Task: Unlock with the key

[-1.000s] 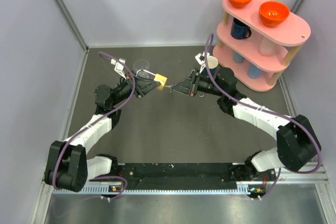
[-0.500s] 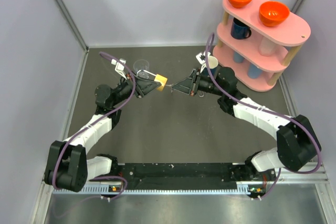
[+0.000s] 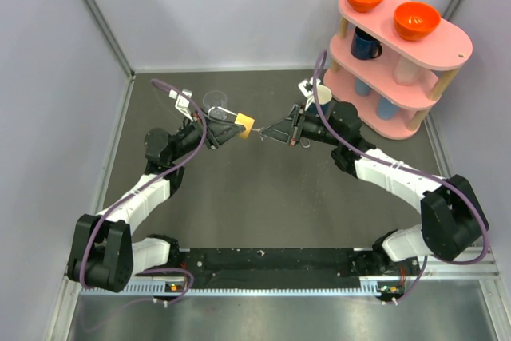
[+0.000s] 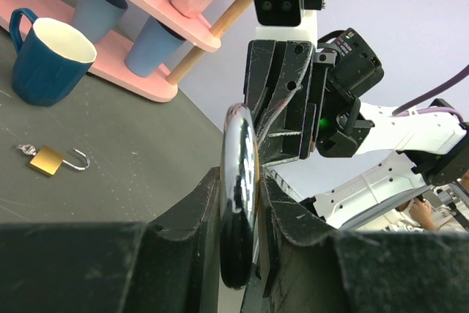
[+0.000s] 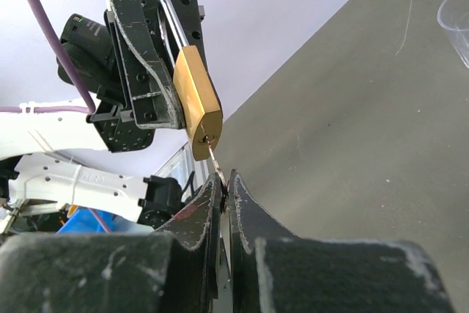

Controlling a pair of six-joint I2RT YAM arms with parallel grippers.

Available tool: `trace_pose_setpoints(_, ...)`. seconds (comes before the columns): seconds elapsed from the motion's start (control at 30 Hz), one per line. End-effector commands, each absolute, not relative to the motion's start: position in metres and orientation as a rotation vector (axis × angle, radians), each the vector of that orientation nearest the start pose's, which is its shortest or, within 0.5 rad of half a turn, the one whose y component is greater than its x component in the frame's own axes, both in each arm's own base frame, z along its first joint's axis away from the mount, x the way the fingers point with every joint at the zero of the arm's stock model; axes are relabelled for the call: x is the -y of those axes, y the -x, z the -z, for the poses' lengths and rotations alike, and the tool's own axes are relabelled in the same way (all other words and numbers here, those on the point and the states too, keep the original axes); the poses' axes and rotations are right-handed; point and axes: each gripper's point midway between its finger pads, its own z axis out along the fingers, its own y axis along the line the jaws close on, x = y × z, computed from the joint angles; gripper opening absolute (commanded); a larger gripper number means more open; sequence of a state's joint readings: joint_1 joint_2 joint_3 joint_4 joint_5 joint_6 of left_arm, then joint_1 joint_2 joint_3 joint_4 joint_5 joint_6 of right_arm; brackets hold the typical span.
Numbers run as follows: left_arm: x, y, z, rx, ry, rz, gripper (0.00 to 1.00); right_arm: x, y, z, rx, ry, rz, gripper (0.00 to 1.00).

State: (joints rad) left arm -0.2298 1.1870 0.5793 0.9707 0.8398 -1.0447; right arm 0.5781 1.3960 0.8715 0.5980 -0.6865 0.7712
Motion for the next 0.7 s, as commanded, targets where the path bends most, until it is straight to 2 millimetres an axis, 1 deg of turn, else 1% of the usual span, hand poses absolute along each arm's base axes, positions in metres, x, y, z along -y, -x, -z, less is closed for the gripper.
trace_pose_setpoints(0.0, 0.222, -0.265, -0.332, -1.374, -0.321, 1.527, 0.0, -0.334, -0.269, -0.326, -1.536, 0.498, -1.561, 0.0)
trace_pose_setpoints(0.07, 0.222, -0.266, -0.332, -1.374, -0.321, 1.527, 0.0, -0.335, -0.267, -0.328, -1.525, 0.5, -1.58, 0.0)
trace_pose_setpoints(0.23, 0.223, -0.263, -0.335, -1.367, -0.318, 1.555, 0.0, -0.339, -0.273, -0.321, -1.542, 0.482, -1.597, 0.0)
trace_pose_setpoints(0.4, 0.226, -0.261, -0.338, -1.365, -0.317, 1.583, 0.0, -0.345, -0.27, -0.322, -1.505, 0.496, -1.637, 0.0)
trace_pose_setpoints(0.47, 0.227, -0.261, -0.339, -1.365, -0.316, 1.591, 0.0, -0.346, -0.271, -0.318, -1.513, 0.494, -1.647, 0.0)
trace_pose_setpoints(0.53, 0.229, -0.26, -0.338, -1.367, -0.319, 1.597, 0.0, -0.346, -0.268, -0.324, -1.48, 0.49, -1.674, 0.0)
trace_pose_setpoints(0.67, 0.231, -0.261, -0.337, -1.372, -0.314, 1.61, 0.0, -0.35, -0.266, -0.327, -1.462, 0.485, -1.706, 0.0)
